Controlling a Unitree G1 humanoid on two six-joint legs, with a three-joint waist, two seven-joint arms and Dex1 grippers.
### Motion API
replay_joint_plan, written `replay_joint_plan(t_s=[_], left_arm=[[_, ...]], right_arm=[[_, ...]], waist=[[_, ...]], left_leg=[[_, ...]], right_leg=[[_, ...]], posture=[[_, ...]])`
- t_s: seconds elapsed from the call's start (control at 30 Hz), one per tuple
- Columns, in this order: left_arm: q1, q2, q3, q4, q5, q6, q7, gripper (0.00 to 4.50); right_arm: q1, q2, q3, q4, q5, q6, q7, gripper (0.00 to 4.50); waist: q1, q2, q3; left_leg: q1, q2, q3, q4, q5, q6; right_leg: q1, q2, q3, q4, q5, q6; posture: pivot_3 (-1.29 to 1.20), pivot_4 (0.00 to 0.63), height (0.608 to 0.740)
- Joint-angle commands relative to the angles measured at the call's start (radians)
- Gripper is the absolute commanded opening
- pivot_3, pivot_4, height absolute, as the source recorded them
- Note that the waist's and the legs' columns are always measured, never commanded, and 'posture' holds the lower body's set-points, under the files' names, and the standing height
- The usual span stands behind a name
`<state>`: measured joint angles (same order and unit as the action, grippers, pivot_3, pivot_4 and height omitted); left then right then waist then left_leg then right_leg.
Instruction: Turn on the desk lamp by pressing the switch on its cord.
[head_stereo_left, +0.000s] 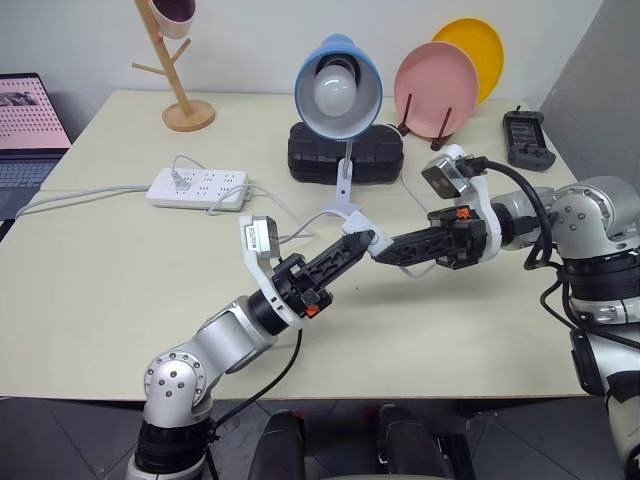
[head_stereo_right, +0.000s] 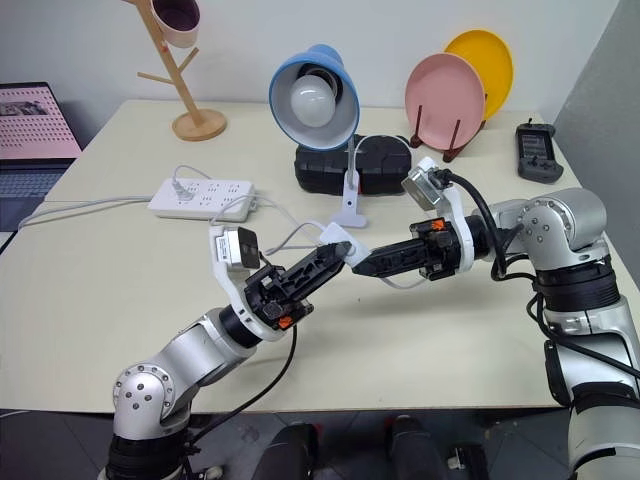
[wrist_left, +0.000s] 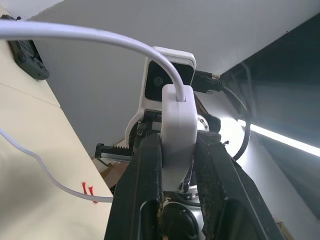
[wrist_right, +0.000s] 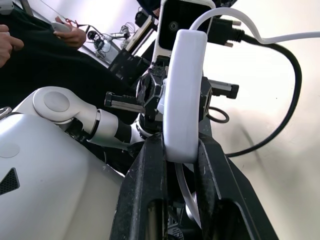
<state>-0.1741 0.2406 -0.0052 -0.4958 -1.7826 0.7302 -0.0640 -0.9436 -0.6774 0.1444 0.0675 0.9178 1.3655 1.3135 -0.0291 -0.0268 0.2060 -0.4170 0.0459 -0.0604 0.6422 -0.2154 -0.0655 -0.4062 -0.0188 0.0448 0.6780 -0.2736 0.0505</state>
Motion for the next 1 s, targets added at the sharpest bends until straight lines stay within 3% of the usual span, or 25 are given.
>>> replay_joint_plan(t_s=[0.03, 0.33, 0.47, 0.5, 0.67, 0.9, 1.0], left_arm=[[0.006, -0.049, 0.006, -0.055, -0.165, -0.085, 0.097, 0.56], [-0.001, -0.103, 0.004, -0.029, -0.19, -0.099, 0.217, 0.56], [0.014, -0.116, 0.023, -0.058, -0.19, -0.086, 0.191, 1.75], [0.013, -0.113, 0.028, -0.062, -0.19, -0.087, 0.196, 1.8], [0.029, -0.066, 0.042, -0.1, -0.19, -0.082, 0.208, 2.88], [0.175, 0.226, 0.15, -0.183, -0.19, -0.004, 0.156, 4.39], [0.211, 0.365, 0.206, -0.196, -0.155, 0.029, 0.1, 4.46]], right_arm=[[0.022, -0.036, 0.041, -0.075, -0.04, -0.06, 0.019, 0.38], [0.012, -0.043, 0.031, -0.077, -0.032, -0.054, 0.017, 0.38], [0.011, -0.04, 0.031, -0.074, -0.036, -0.056, 0.014, 0.38], [0.01, -0.038, 0.033, -0.07, -0.04, -0.061, 0.014, 0.38], [0.003, -0.024, 0.05, -0.042, -0.066, -0.097, 0.02, 0.38], [-0.065, 0.044, 0.081, 0.125, -0.188, -0.255, 0.022, 0.38], [-0.103, 0.093, 0.098, 0.219, -0.273, -0.36, 0.008, 0.38]], waist=[[0.0, 0.0, 0.0], [0.001, 0.0, 0.0], [0.0, 0.0, 0.0], [0.0, 0.0, 0.0], [0.001, 0.0, 0.0], [-0.007, 0.001, 0.001], [-0.003, 0.001, 0.001]], left_leg=[[0.0, 0.0, 0.0, 0.0, 0.0, 0.0], [0.0, 0.0, 0.0, 0.0, 0.0, 0.0], [0.0, 0.0, 0.001, 0.0, 0.0, 0.0], [0.0, 0.0, 0.001, 0.0, 0.0, 0.0], [0.0, 0.0, 0.0, -0.001, 0.0, 0.0], [0.001, 0.001, 0.001, -0.002, 0.0, 0.0], [0.001, 0.001, 0.001, -0.005, 0.0, 0.0]], right_leg=[[0.0, 0.0, 0.0, -0.001, 0.0, 0.0], [0.0, 0.0, 0.0, 0.0, 0.0, 0.0], [0.0, 0.0, 0.001, -0.001, 0.001, -0.001], [0.0, 0.0, 0.001, -0.001, 0.001, -0.001], [0.0, 0.0, 0.0, -0.001, 0.0, -0.001], [-0.001, 0.001, 0.001, -0.001, 0.0, -0.001], [-0.002, 0.001, 0.001, -0.001, 0.0, 0.0]], posture=[[0.0, 0.15, 0.74], [0.0, 0.15, 0.74], [0.0, 0.15, 0.74], [0.0, 0.15, 0.74], [0.0, 0.15, 0.74], [0.0, 0.15, 0.74], [0.0, 0.15, 0.74]])
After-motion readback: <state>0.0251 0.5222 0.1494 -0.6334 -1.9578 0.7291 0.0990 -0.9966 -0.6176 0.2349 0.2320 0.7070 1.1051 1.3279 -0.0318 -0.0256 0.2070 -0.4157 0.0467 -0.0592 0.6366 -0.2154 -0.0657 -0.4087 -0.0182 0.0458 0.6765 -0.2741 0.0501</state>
